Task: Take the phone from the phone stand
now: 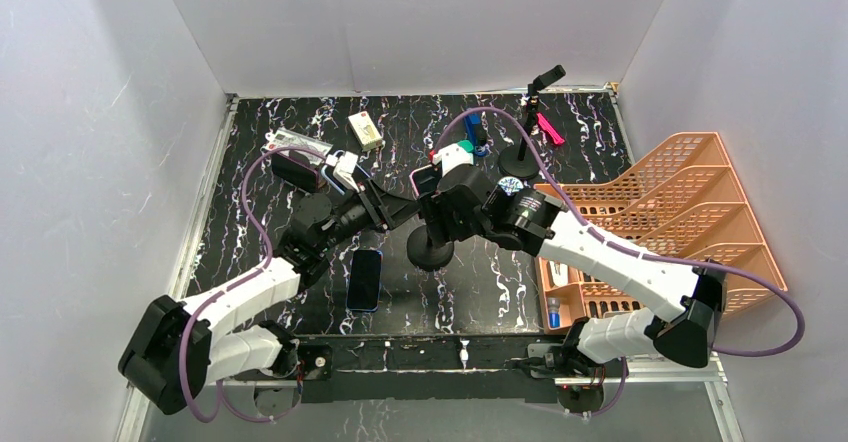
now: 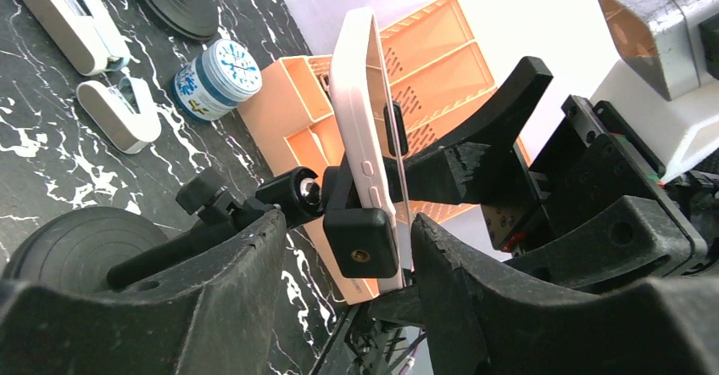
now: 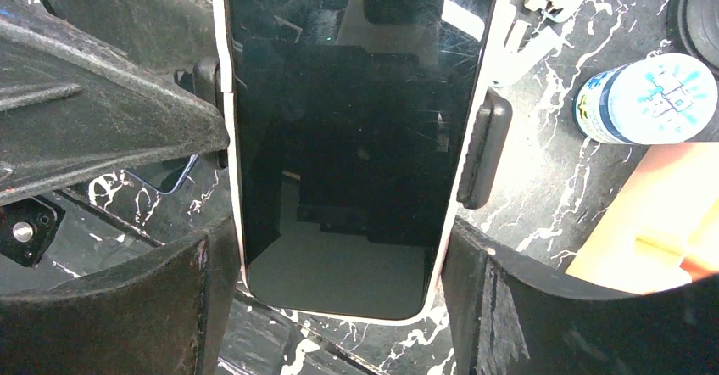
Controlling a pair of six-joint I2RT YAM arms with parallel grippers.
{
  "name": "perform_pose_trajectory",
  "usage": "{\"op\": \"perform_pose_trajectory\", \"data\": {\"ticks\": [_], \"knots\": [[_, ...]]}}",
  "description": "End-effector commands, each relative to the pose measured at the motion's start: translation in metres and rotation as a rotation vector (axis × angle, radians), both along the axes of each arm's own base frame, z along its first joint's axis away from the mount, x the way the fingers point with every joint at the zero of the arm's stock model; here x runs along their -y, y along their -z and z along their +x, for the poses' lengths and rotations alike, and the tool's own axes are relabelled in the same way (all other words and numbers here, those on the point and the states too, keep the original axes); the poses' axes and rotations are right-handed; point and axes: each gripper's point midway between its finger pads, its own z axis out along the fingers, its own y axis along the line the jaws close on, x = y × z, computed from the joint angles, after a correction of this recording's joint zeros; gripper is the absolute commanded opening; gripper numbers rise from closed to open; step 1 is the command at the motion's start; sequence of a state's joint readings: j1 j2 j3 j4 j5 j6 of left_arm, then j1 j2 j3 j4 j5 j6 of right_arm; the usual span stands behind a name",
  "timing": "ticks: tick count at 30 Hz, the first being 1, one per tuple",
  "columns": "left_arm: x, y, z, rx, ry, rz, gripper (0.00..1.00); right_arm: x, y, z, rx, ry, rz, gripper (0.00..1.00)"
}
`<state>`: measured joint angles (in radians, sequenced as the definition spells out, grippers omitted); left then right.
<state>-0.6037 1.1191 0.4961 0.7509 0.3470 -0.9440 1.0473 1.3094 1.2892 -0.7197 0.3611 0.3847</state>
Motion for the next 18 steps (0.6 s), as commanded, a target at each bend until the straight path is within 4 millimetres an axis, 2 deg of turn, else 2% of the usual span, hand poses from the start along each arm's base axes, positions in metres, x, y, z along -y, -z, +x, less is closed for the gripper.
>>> {"op": "perform_pose_trajectory", "data": {"ticks": [1, 9, 18], "knots": [[0.0031, -0.0145, -0.0053, 0.034, 0.043, -0.055, 0.53, -0.0100, -0.0319, 0.0081, 0.081, -0.001, 0.126, 0.00], [0.0055, -0.0094, -0.0096, 0.012, 0.070, -0.088, 0.46, -0.0086, -0.0263, 0.0077, 0.078, 0.005, 0.124, 0.00], [0.0055, -0.0106, -0.0112, 0.015, 0.076, -0.102, 0.29, -0.0076, -0.0257, 0.0073, 0.077, 0.007, 0.130, 0.00]]}}
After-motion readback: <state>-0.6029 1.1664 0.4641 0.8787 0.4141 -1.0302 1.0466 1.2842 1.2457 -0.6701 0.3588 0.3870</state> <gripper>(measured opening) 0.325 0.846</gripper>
